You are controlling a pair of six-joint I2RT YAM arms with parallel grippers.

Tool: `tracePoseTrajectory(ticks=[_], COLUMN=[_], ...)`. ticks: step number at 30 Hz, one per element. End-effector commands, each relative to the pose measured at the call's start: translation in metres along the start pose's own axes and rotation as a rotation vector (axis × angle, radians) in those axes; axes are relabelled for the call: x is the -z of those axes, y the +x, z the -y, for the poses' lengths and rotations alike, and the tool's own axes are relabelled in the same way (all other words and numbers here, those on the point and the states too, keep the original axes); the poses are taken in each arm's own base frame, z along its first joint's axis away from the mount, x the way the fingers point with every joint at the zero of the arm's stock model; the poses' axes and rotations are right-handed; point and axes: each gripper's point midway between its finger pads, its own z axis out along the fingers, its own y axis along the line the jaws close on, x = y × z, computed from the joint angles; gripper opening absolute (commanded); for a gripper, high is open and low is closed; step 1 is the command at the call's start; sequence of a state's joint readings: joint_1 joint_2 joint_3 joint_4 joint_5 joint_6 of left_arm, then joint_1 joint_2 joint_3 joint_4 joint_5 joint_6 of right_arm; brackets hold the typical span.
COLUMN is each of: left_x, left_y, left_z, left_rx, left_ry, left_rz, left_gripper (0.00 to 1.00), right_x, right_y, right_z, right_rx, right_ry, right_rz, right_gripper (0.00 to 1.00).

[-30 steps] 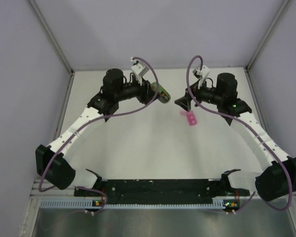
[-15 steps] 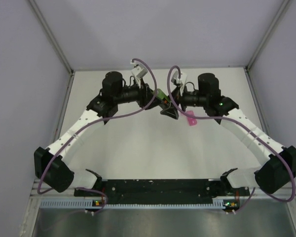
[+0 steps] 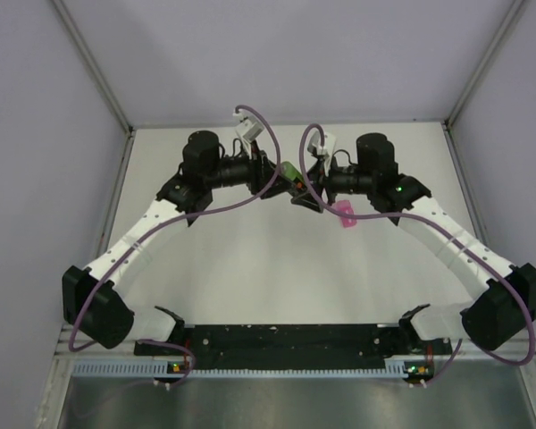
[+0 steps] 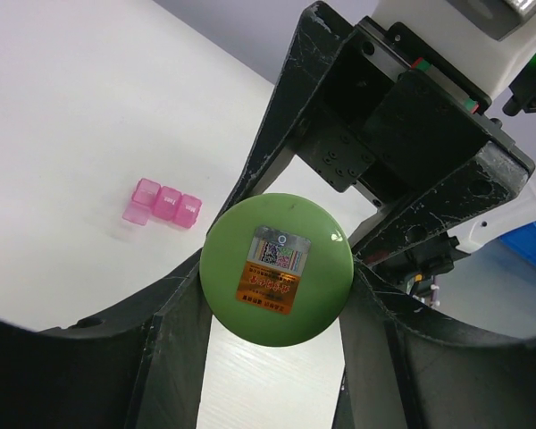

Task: Sort the pills into containers
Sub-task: Unscrew the lid of the pill bottle.

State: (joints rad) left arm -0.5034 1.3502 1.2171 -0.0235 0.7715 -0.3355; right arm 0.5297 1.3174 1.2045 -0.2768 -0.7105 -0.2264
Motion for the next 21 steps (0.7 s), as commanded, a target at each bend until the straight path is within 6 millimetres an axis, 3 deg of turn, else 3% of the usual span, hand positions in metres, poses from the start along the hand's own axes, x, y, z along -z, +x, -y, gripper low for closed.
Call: tracePoseTrajectory(ticks=[1,8,11,14,15,17,21], left_x=[0.011,0.014,0.015,0.017,0.017,0.02,0.026], left_y=[-0.026,-0.024,-0.023,-0.022,-0.021,-0.02,-0.02], left_z=[0.027,0.033,0.033,0.034,0.034,0.034,0.036], left_rx=[-0.061,-0.051,-0.045,-0.055,-0.058,-0.075,-0.114], left_ry=[0.087,0.114,0.12,0.126,0.127,0.13,0.132], left_rz=[0.081,0.086,0.087,0.088,0.085,0.084,0.08], left_gripper=[0.0,0.0,0.0,0.0,0.05,0.24,0.67], right_x=[0.005,0.005,0.005,0.007,0.008,0.009,0.012], right_y=[-0.011,-0.008,-0.008,-0.007,-0.007,-0.004,0.0], right_z=[0.001,0.0,0.0,-0.002,-0.003,-0.004,-0.011], right_rx=[0.061,0.056,0.057,0.058,0.059,0.057,0.041], right_ry=[0.025,0.028,0.025,0.02,0.019,0.014,-0.012], right_rz=[0.031,0.025,0.026,0.019,0.013,-0.001,-0.027], right_gripper=[0.59,0.59,0.46,0.26,0.18,0.05,0.0])
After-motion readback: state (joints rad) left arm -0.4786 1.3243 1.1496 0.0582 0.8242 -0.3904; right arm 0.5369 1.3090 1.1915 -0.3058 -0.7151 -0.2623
